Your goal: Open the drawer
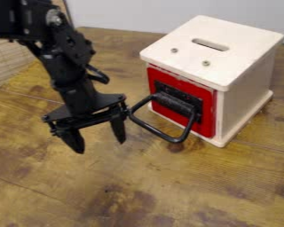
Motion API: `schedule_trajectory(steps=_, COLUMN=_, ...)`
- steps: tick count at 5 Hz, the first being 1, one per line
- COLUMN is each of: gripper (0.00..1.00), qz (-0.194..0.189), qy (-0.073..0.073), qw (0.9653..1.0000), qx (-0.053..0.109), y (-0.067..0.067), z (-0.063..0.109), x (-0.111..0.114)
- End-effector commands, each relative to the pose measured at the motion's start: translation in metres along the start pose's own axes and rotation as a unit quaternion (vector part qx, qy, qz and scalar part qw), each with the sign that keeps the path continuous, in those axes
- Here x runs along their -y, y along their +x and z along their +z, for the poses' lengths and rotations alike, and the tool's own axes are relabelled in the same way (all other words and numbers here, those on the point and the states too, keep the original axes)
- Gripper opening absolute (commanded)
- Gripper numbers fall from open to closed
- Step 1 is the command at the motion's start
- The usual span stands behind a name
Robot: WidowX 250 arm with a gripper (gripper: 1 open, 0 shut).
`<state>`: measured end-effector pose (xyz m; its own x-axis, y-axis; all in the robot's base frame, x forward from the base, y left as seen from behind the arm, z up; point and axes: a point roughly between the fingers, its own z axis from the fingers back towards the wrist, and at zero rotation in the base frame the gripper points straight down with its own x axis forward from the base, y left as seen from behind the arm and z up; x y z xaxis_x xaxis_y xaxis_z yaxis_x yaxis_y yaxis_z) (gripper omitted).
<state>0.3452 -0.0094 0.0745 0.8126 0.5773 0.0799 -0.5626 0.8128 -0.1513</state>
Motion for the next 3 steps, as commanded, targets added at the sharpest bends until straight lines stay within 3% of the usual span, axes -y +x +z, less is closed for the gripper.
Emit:
schedule_trajectory(steps=1, gripper=1.0, qz=0.042, qy=-0.032, qw=0.9982, qx=0.028, y=0.02, z=0.008, x=0.025)
schedule_trajectory(steps=2, gripper=1.0, qz=0.037, qy=-0.058, qw=0.9975, qx=0.017, y=0.018, z=-0.001, x=0.033)
schedule_trajectory(steps=3, gripper=1.0, qz=0.006, qy=-0.072, qw=0.9973, qx=0.008, y=0.014, z=-0.009, x=0.034)
